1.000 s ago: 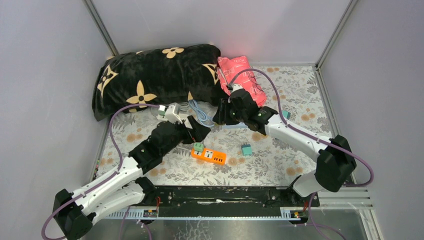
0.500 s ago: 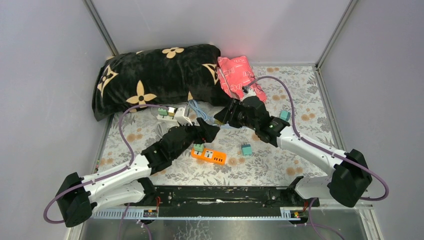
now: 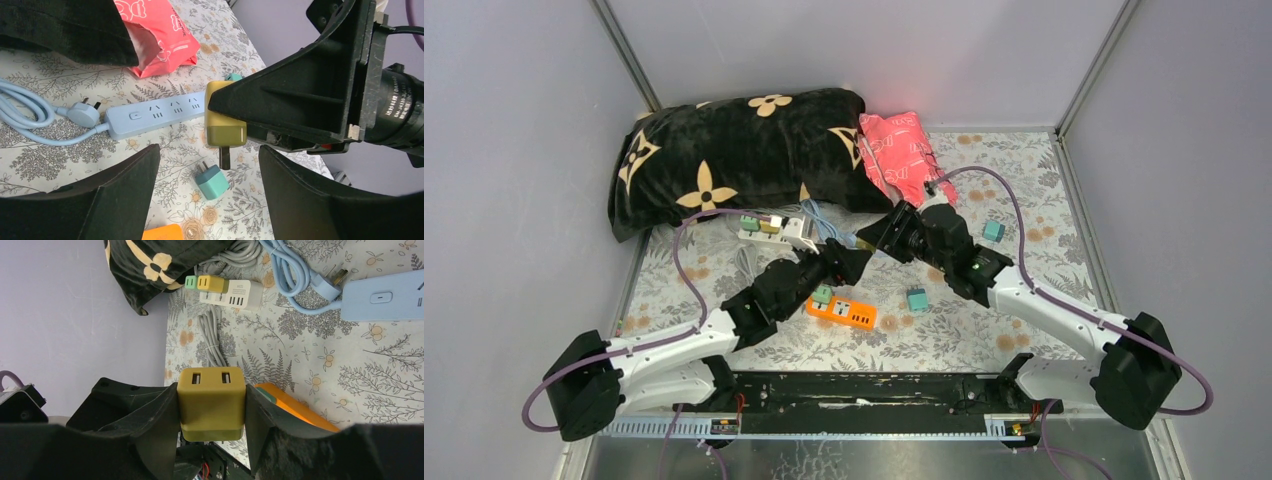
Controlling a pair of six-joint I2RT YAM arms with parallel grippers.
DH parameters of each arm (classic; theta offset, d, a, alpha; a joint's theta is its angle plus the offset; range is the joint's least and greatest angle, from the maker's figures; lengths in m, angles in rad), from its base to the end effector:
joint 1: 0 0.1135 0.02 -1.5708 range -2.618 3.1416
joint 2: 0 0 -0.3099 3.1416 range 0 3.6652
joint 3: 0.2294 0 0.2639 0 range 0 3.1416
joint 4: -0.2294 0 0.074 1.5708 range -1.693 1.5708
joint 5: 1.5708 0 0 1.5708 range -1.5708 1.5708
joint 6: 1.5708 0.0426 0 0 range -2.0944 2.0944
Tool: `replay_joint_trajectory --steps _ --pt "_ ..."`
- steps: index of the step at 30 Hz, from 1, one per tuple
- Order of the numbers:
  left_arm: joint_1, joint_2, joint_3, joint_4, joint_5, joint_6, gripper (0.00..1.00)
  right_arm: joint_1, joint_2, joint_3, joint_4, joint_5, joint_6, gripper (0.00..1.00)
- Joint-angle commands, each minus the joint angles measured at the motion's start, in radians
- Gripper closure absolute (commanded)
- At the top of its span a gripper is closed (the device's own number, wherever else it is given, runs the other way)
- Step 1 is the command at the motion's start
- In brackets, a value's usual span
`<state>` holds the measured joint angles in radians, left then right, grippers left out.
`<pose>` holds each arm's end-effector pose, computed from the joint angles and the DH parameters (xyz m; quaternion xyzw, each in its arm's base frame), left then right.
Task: Insert the plug
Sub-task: Adjust the plug.
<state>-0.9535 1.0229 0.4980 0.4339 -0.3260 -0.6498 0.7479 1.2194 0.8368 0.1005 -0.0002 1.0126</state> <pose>0.1413 -0.1755 0.2908 0.0021 0.7369 -0.3946 0.5488 0.2098 0.1946 0.3317 0.1055 0.7925 0.4631 0.3825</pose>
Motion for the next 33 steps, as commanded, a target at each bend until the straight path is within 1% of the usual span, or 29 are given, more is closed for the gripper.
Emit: replay_joint_trajectory --steps 1,6,11,16,21,24,27,29,30,33 --pt "-0.009 0.037 0.019 0.133 -0.035 0.053 0.23 -0.007 -0.042 -0.012 0.076 0.024 0.052 0.65" --pt "-0.010 0.067 0.003 0.225 -0.032 0.067 0.29 -0.007 -0.053 -0.035 0.092 0.019 0.072 0.64" --pt "-0.011 0.101 0.011 0.268 -0.014 0.081 0.34 -0.008 -0.052 -0.053 0.109 0.014 0.091 0.64" --pt "-0.009 0.128 0.015 0.283 -0.015 0.096 0.43 -0.008 -0.053 -0.073 0.137 0.007 0.107 0.63" --pt "-0.010 0.138 0.003 0.301 -0.013 0.109 0.61 -0.008 -0.056 -0.078 0.152 0.003 0.106 0.62" --pt "-0.009 0.134 -0.009 0.312 -0.002 0.122 0.76 -0.011 -0.062 -0.085 0.160 0.011 0.095 0.59" --pt "-0.009 0.127 -0.018 0.320 0.011 0.141 0.91 -0.023 -0.065 -0.080 0.156 0.002 0.073 0.47" --pt "-0.007 0.122 -0.025 0.321 0.028 0.157 0.98 -0.033 -0.069 -0.077 0.151 -0.009 0.051 0.35" --pt "-0.006 0.115 -0.029 0.320 0.037 0.166 1.00 -0.040 -0.072 -0.074 0.153 -0.018 0.036 0.29" --pt "0.005 0.092 -0.036 0.306 0.079 0.192 1.00 -0.055 -0.083 -0.066 0.163 -0.049 -0.042 0.13"
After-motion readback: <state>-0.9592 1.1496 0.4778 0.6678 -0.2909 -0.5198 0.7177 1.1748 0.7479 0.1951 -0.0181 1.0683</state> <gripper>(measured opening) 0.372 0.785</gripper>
